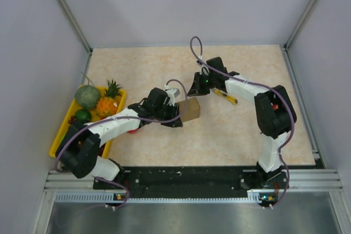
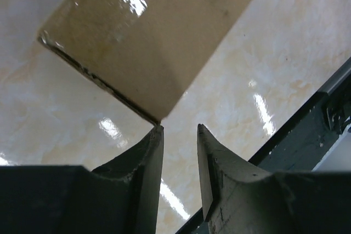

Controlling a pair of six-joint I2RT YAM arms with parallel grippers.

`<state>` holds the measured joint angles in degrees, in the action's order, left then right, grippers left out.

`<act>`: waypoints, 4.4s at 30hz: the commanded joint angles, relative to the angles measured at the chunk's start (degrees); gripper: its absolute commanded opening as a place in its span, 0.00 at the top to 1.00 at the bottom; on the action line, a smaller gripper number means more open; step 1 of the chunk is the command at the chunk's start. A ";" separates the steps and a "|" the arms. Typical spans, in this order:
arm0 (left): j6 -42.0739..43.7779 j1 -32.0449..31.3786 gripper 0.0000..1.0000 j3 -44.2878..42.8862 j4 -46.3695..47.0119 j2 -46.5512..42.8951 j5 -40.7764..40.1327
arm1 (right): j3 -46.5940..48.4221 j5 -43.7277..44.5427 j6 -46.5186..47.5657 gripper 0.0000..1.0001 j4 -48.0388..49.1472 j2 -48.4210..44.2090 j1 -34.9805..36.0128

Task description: Unpack the express box

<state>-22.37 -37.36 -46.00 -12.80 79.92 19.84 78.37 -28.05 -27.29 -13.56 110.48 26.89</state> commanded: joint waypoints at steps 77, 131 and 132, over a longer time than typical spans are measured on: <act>-20.71 19.52 0.52 -5.23 7.98 17.99 26.15 | -8.76 16.36 -5.32 0.25 -5.94 -10.37 13.27; -11.91 19.61 0.55 -1.99 2.51 8.67 13.82 | -9.81 29.46 0.83 0.25 -11.49 -2.28 16.61; -11.82 19.61 0.55 -1.99 2.43 9.20 14.00 | -9.64 29.55 0.75 0.25 -11.57 -2.28 16.52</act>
<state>-35.57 -17.78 -47.88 -11.81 89.34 31.48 69.47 -7.35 -28.99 -20.18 104.33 42.76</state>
